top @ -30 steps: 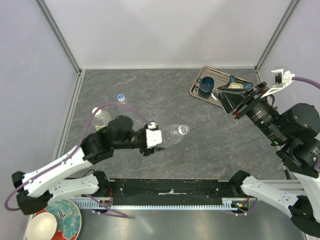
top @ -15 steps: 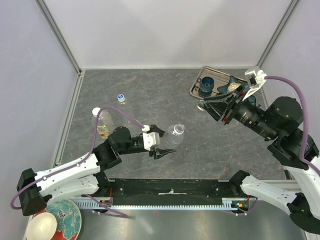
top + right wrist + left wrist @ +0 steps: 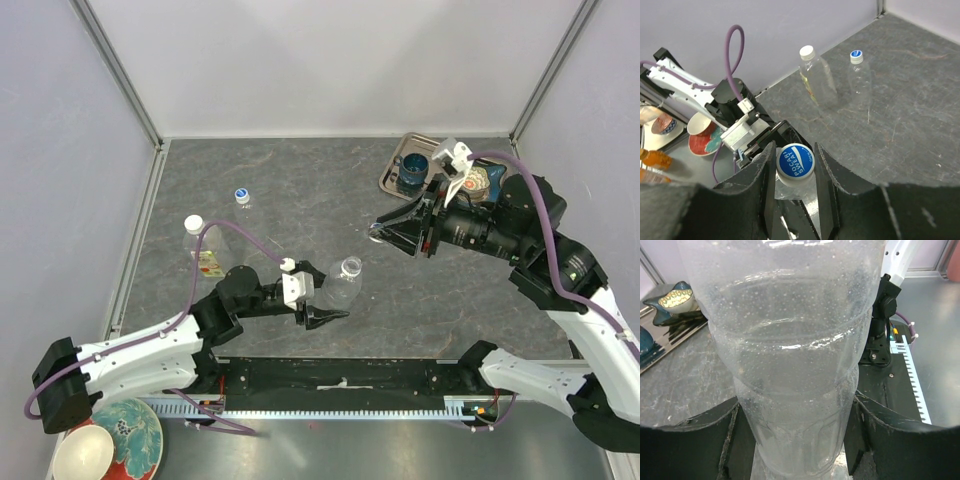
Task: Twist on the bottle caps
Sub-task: Screw the bottle cap onto the plastic bottle.
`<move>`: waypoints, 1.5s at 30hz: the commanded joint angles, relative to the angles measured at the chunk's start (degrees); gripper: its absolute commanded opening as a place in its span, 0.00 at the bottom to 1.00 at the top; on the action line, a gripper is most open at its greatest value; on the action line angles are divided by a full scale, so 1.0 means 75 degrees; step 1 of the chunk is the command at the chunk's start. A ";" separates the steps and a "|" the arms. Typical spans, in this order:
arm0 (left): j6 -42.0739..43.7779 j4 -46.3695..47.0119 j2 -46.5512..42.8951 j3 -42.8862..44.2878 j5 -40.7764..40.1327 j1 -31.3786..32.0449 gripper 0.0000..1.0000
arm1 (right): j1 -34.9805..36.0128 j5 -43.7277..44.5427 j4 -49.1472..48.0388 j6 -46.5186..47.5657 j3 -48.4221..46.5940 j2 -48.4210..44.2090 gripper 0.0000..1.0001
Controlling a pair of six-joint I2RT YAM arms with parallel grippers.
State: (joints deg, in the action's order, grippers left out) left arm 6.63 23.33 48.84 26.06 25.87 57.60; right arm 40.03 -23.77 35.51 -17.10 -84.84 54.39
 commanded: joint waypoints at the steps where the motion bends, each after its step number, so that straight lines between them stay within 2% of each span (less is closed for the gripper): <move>1: -0.0685 0.0709 -0.0055 0.0017 -0.0273 -0.0016 0.09 | 0.0018 -0.0709 -0.0023 0.0370 -0.0173 0.0154 0.28; 6: -0.0814 0.0815 0.0121 0.0099 -0.0507 -0.0016 0.05 | 0.0111 -0.0944 -0.0129 0.0698 -0.0056 0.0306 0.27; 18: -0.1072 0.0990 0.0730 0.0544 -0.0496 -0.0005 0.04 | 0.0509 -0.0944 -0.0785 0.0897 0.0261 0.0470 0.26; 36: -0.1178 0.1049 0.0637 0.0849 -0.0344 0.0007 0.02 | 0.0768 0.0239 -0.0926 0.1308 0.0577 0.0166 0.23; 45: -0.1201 0.1155 0.0461 0.0720 -0.0367 -0.0005 0.02 | 0.0826 -0.0416 -0.0890 0.1226 0.0437 0.0517 0.23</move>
State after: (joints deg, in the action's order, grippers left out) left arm -0.71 26.57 54.48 30.06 22.81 57.60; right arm 45.56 -24.38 28.71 -8.58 -80.73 56.80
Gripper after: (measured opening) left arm 0.651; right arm 0.392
